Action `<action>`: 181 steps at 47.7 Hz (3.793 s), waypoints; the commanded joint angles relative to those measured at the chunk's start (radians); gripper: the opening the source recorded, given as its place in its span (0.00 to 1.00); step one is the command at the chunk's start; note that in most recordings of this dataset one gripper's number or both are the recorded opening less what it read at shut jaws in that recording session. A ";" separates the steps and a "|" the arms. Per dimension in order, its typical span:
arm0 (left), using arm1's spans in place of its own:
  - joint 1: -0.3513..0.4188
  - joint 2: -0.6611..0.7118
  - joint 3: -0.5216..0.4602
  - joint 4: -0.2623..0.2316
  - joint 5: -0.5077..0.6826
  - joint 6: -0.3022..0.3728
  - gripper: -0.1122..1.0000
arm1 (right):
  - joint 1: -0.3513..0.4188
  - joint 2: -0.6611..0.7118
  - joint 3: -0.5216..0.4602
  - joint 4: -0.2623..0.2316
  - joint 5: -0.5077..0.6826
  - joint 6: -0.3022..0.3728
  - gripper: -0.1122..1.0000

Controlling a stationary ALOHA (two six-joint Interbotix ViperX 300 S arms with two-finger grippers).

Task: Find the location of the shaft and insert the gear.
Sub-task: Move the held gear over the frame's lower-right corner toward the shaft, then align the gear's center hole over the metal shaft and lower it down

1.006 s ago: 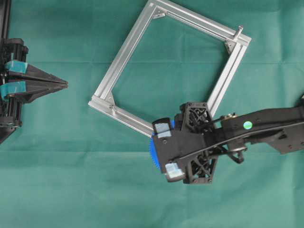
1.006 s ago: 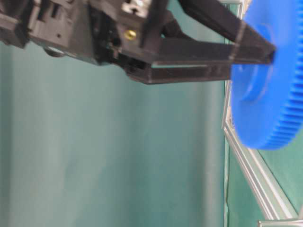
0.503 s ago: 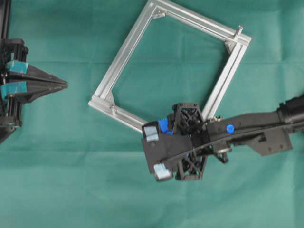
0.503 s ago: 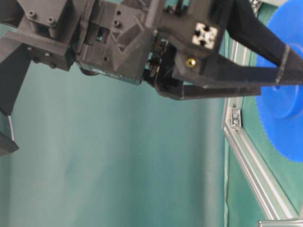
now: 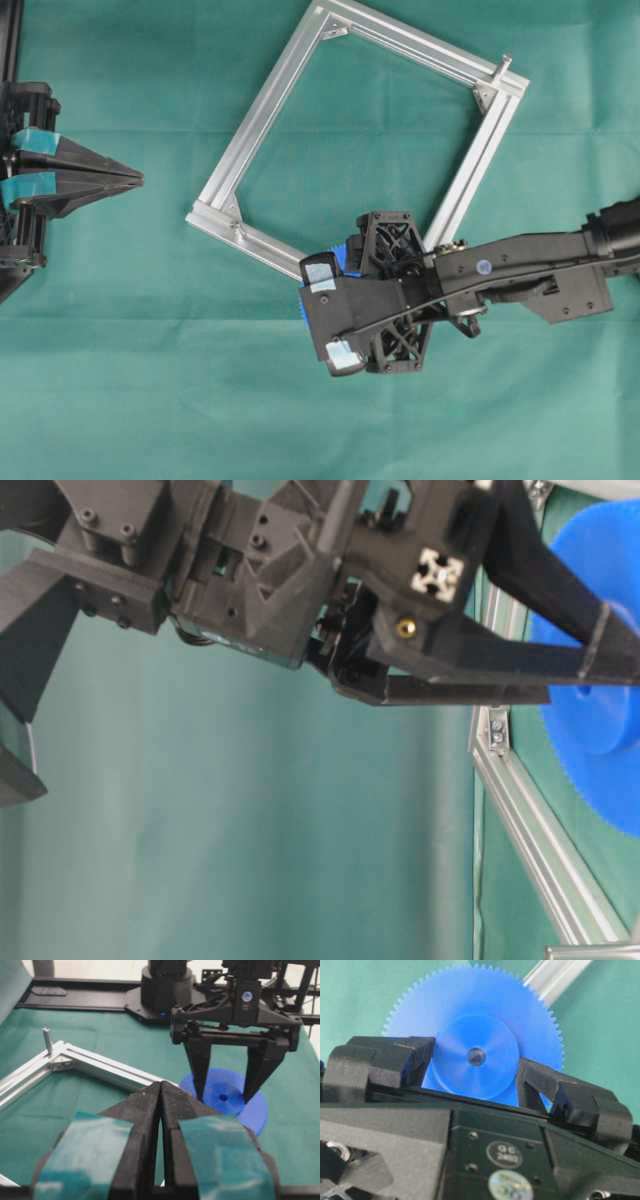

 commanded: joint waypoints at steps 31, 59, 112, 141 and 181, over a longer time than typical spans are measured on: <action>0.003 0.009 -0.031 -0.002 -0.005 -0.002 0.11 | -0.043 -0.106 0.156 -0.055 -0.080 0.063 0.72; 0.003 0.009 -0.034 -0.006 -0.005 -0.003 0.11 | -0.043 -0.221 0.259 -0.074 -0.153 0.087 0.72; 0.003 0.009 -0.035 -0.006 -0.005 -0.005 0.11 | 0.015 -0.291 0.417 -0.117 -0.296 0.253 0.72; 0.003 0.009 -0.035 -0.006 -0.005 -0.005 0.11 | 0.018 -0.250 0.417 -0.117 -0.399 0.255 0.72; 0.002 0.009 -0.037 -0.008 0.002 -0.028 0.11 | 0.032 -0.328 0.488 -0.118 -0.383 0.307 0.72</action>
